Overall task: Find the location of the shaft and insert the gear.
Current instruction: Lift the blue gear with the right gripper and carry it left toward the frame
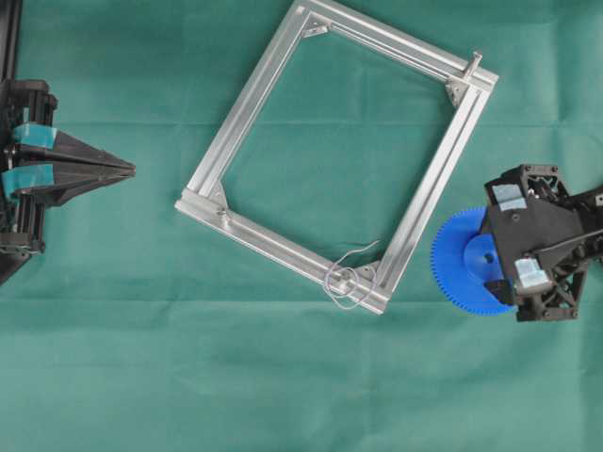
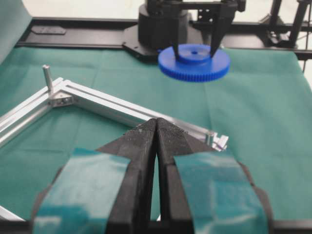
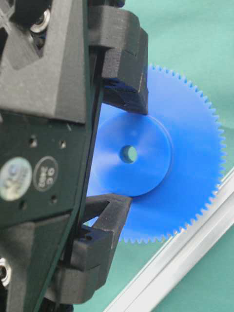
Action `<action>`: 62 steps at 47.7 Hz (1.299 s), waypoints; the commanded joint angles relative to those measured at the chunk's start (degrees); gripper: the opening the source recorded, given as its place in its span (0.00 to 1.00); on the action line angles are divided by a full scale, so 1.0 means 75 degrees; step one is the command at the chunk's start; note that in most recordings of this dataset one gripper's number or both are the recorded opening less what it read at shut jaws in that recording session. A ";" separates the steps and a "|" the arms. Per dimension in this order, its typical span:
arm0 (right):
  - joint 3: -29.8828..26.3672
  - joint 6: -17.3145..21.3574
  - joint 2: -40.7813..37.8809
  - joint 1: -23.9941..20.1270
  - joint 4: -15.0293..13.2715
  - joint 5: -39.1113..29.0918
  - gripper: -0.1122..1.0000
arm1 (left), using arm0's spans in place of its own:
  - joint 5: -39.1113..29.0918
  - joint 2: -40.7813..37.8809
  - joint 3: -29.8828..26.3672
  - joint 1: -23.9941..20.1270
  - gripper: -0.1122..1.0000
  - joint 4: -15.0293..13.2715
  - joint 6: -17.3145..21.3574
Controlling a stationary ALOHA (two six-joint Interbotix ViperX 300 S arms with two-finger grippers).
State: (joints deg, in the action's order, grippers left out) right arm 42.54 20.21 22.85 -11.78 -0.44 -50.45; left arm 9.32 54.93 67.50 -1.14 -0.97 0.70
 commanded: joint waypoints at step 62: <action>-0.4113 0.0445 -0.3328 -0.0223 -0.0422 -0.0023 0.72 | 0.0000 -0.0059 -0.0363 -0.0023 0.11 -0.0035 -0.0035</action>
State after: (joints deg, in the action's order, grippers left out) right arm 13.89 23.38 -2.29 -13.36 -3.43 -50.80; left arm 9.05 55.02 66.36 -1.14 -1.05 0.44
